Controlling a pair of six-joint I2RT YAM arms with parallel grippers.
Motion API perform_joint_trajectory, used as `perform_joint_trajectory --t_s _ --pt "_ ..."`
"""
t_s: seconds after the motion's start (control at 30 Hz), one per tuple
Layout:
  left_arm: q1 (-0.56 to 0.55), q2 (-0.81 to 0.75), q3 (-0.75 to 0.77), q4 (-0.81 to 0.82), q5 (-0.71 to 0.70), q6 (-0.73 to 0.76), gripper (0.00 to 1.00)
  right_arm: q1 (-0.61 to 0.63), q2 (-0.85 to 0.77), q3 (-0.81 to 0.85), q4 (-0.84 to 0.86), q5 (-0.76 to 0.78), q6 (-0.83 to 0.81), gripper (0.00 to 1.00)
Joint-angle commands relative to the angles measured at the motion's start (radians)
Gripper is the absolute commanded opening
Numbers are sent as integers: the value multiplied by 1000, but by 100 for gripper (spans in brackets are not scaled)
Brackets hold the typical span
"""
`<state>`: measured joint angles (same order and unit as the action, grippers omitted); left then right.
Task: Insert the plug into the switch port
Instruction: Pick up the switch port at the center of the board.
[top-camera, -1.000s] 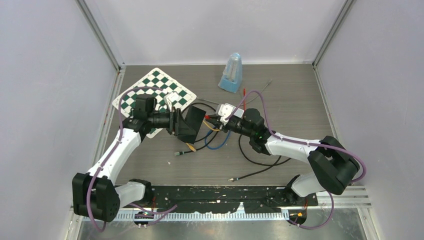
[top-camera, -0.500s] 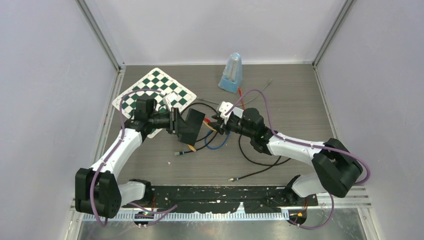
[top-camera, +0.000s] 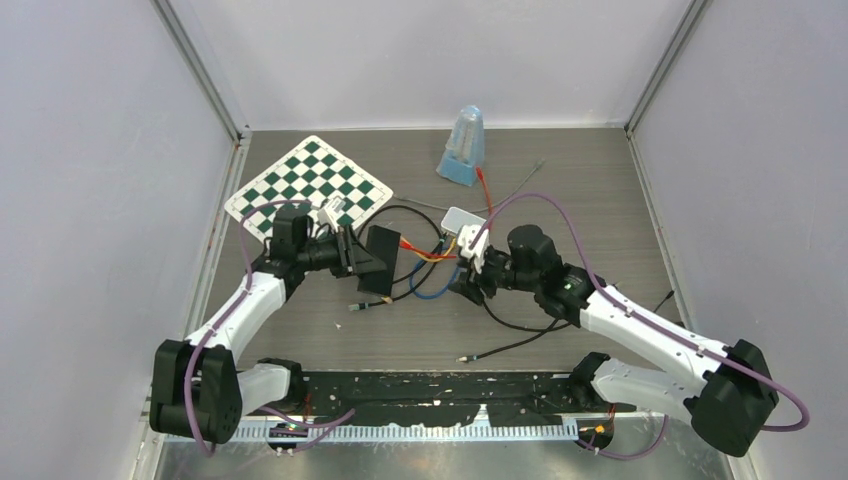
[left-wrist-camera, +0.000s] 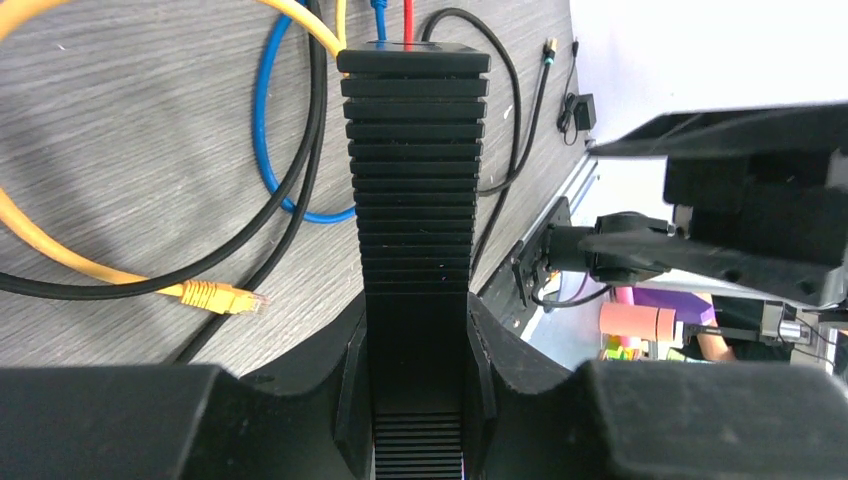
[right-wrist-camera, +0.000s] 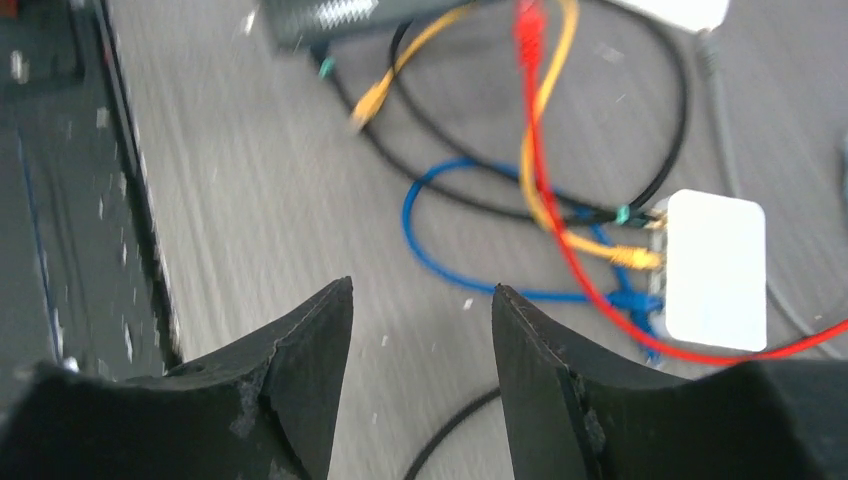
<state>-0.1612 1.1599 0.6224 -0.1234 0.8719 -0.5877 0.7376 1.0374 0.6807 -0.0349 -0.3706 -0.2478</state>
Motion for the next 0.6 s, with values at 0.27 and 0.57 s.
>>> perform_joint_trajectory --t_s 0.27,0.57 --pt "15 0 -15 116 30 -88 0 129 -24 41 -633 -12 -652 60" --pt "15 -2 -7 147 62 -110 0 360 90 -8 -534 108 -551 56"
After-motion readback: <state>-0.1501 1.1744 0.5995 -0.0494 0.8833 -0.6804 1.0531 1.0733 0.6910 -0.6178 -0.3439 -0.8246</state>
